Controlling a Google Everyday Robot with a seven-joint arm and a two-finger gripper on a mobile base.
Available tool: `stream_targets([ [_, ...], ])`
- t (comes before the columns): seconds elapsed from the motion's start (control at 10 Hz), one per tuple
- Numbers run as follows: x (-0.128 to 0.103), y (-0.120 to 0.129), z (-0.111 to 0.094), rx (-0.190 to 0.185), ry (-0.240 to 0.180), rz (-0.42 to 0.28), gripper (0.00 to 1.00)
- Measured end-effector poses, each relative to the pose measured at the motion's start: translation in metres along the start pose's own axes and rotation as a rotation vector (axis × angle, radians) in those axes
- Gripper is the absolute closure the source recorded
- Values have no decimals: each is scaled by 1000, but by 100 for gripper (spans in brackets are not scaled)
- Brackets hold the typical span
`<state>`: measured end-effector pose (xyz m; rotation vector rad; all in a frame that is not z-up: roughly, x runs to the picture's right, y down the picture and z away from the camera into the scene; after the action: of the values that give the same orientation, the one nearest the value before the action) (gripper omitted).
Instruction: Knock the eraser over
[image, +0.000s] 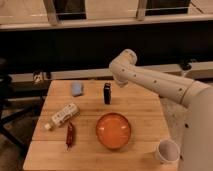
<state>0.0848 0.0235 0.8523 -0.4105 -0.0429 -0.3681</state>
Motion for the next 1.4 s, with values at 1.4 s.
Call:
stream_targets([
  [1.4,-27,-27,23,-2,-53,-66,100],
])
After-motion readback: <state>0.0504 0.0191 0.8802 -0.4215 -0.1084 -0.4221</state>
